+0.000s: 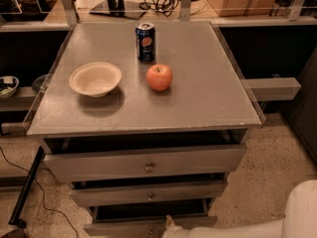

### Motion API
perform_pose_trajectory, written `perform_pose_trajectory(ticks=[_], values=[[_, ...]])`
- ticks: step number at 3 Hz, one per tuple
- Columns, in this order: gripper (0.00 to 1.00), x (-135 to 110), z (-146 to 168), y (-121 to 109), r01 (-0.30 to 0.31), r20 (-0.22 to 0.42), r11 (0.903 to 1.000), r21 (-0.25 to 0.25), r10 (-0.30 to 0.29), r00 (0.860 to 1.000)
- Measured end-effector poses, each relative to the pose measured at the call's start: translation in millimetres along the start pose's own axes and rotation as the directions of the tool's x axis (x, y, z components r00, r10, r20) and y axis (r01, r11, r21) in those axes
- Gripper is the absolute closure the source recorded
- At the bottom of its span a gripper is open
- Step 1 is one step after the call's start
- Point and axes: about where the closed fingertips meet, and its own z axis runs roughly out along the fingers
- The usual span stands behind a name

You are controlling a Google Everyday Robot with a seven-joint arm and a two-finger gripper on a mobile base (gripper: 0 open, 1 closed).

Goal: Open bottom drawer

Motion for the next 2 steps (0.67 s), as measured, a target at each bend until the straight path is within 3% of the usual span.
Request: perform_pose_trajectory(ticks=[2], values=[[0.0,25,27,-28,-0.087,-0.034,0.9959,-0.025,0.086,0.996]])
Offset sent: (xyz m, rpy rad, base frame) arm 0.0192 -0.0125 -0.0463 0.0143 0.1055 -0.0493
